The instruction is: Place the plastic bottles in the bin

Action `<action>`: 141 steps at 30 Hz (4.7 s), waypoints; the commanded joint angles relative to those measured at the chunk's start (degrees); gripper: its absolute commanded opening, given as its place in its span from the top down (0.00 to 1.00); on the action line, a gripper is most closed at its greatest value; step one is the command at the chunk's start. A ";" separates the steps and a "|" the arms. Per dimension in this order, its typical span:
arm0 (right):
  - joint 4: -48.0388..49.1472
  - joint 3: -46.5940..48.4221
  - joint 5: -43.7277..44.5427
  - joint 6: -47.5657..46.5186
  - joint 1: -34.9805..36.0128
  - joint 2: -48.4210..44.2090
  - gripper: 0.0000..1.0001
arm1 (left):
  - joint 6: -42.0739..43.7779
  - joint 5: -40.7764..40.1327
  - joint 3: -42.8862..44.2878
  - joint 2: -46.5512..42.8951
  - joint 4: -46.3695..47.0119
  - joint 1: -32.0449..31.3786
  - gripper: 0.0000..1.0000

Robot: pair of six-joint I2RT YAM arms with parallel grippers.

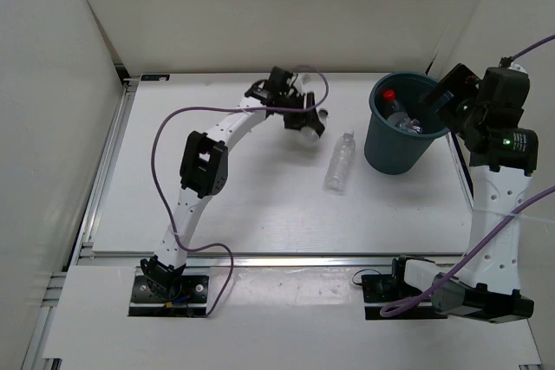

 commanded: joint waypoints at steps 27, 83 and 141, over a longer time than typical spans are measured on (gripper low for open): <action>-14.21 13.49 8.05 5.60 -3.83 -7.40 0.00 | -16.96 -7.66 19.45 -0.51 43.43 -15.24 0.61; -10.00 0.57 4.62 3.14 -3.83 -12.41 0.00 | -4.04 2.35 -15.71 -2.28 21.90 -8.39 0.00; -18.17 22.02 -14.01 1.38 -3.83 -11.26 0.00 | -2.63 -24.28 18.84 0.80 44.49 -19.90 0.44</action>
